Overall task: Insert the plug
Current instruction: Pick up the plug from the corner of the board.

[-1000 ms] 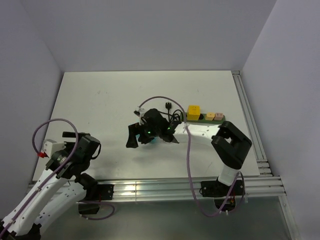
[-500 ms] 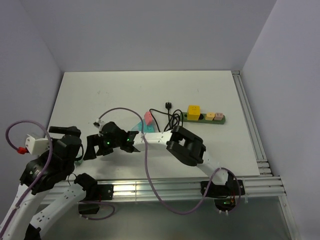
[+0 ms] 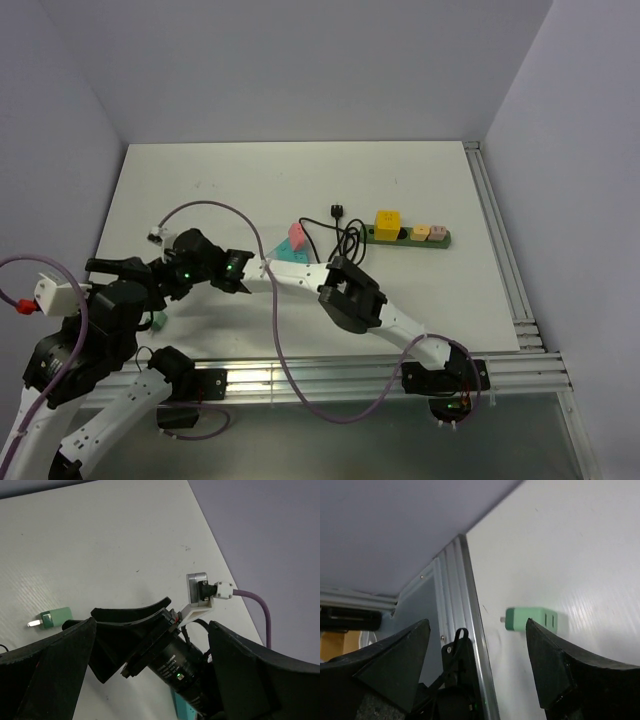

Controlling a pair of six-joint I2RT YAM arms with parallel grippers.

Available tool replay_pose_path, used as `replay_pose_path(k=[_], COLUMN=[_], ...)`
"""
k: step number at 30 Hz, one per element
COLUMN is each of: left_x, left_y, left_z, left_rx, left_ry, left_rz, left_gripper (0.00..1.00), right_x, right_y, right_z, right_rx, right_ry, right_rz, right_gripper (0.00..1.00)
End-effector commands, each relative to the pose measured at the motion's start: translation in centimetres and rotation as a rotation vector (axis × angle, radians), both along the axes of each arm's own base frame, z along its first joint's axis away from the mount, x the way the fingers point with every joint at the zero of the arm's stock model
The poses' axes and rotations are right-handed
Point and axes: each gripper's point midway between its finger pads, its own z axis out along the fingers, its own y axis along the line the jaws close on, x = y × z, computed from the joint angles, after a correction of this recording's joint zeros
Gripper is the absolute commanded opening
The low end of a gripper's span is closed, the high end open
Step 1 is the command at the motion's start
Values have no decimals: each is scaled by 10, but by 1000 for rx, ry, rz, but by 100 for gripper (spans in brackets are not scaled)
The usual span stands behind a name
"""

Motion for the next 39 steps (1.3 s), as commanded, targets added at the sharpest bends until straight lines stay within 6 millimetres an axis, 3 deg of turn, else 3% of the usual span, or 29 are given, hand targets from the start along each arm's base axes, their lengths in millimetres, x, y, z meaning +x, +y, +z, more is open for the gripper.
replay_pose_path(k=[1, 3, 4, 6, 11, 17, 22, 23, 26, 27, 28, 29, 30, 31, 33, 34, 35, 36, 37, 38, 39], left_x=[-8, -8, -8, -8, -6, -3, -2, -1, 5, 12, 17, 23, 32, 35, 38, 42, 46, 52, 61, 66, 69], left_y=[13, 14, 14, 15, 13, 11, 8, 7, 2, -4, -13, -19, -28, -32, -35, -43, -49, -56, -66, -73, -76], left_z=[2, 4, 4, 4, 3, 2, -4, -5, -4, -5, -11, -13, -16, -18, -21, -22, -23, -23, -29, -34, -41], left_rx=[68, 81, 88, 95, 103, 107, 86, 81, 53, 56, 64, 58, 54, 26, 2, -27, -32, -44, -49, -56, -53], left_ry=[8, -2, -2, -6, -9, -12, -9, -8, -6, 5, 32, 35, 49, 53, 79, 77, 75, 62, 52, 62, 75], left_rz=[18, 13, 10, 5, -7, -11, -10, -9, 5, -12, -50, -64, -77, -70, -46, -65, -86, -109, -142, -166, -169], left_gripper=[100, 99, 100, 99, 100, 100, 99, 99, 96, 97, 97, 97, 97, 97, 99, 99, 100, 100, 99, 99, 100], right_x=[6, 8, 15, 23, 23, 15, 12, 8, 11, 10, 21, 27, 32, 38, 40, 48, 50, 54, 61, 63, 66], right_y=[-3, -1, -1, 2, 6, 9, 6, 2, -15, -26, -41, -52, -66, -86, -107, -117, -133, -142, -157, -179, -193], right_z=[-4, 4, -7, -6, -13, -19, -3, 2, 42, 36, 84, 100, 84, 135, 142, 135, 160, 164, 155, 170, 169], right_rx=[0, 51, 39, 45, 70, 80, 134, 145, 199, 173, 240, 257, 219, 282, 253, 168, 168, 136, 52, 46, 21], right_ry=[-64, -68, -61, -78, -46, 63, 64, 58, 46, 93, 57, 49, 60, -5, -60, -58, -134, -163, -169, -213, -218], right_rz=[128, 174, 175, 167, 166, 195, 214, 234, 239, 237, 215, 196, 147, 104, 62, -19, -53, -97, -167, -215, -258], right_gripper=[84, 84, 84, 83, 63, 47, 40, 32, 21, 21, 26, 33, 35, 37, 46, 50, 52, 53, 53, 53, 53])
